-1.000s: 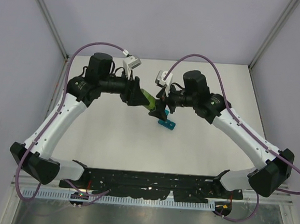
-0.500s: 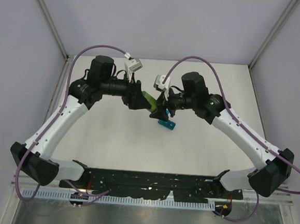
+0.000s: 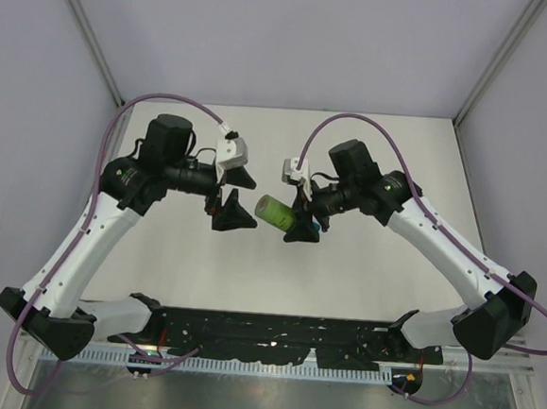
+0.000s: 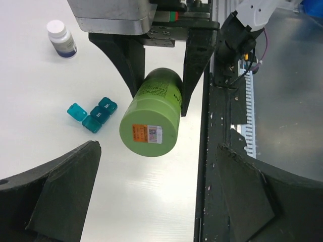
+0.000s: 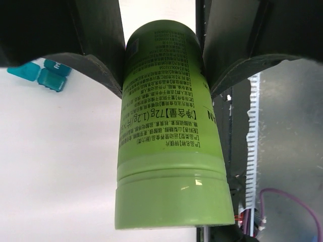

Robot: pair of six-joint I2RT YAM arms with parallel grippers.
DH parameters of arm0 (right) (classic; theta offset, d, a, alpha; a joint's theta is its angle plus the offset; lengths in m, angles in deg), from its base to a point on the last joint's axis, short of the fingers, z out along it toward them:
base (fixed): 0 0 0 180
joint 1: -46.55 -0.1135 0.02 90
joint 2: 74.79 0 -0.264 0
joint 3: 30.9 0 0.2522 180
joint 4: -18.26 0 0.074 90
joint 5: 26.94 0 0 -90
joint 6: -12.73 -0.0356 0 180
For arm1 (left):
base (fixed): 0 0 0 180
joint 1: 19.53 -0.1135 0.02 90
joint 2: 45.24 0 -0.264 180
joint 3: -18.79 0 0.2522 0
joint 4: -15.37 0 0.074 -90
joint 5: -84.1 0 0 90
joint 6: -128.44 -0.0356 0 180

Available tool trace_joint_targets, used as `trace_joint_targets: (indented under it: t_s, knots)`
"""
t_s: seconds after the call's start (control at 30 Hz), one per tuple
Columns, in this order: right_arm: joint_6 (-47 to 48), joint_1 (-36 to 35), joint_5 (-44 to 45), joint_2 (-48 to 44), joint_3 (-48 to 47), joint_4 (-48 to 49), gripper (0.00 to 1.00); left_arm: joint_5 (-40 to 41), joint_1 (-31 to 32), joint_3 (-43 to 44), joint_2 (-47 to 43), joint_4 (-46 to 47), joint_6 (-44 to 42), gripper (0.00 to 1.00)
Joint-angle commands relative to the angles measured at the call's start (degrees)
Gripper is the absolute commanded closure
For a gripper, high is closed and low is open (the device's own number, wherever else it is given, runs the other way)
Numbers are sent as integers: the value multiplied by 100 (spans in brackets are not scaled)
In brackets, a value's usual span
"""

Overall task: Sort the pills into containers
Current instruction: Unscrew the lid of the pill bottle.

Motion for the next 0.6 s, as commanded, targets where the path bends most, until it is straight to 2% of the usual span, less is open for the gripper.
trace_joint_targets:
  t_s: [0.0, 0.23, 0.47, 0.53, 0.57]
  knots:
    - [305, -8, -626, -114, -404, -408, 94, -161, 154, -133, 4, -194, -729, 0]
    - [410, -35, -847, 9, -510, -672, 95, -38, 470, -327, 65, 316, -562, 0]
    - [393, -43, -680, 10, -466, -594, 95, -55, 488, -344, 197, 632, -79, 19]
    - [366, -43, -636, 18, -457, -541, 94, -55, 488, -379, 197, 746, 35, 29]
    - [323, -43, -627, 10, -440, -497, 94, -46, 488, -397, 197, 791, 97, 40]
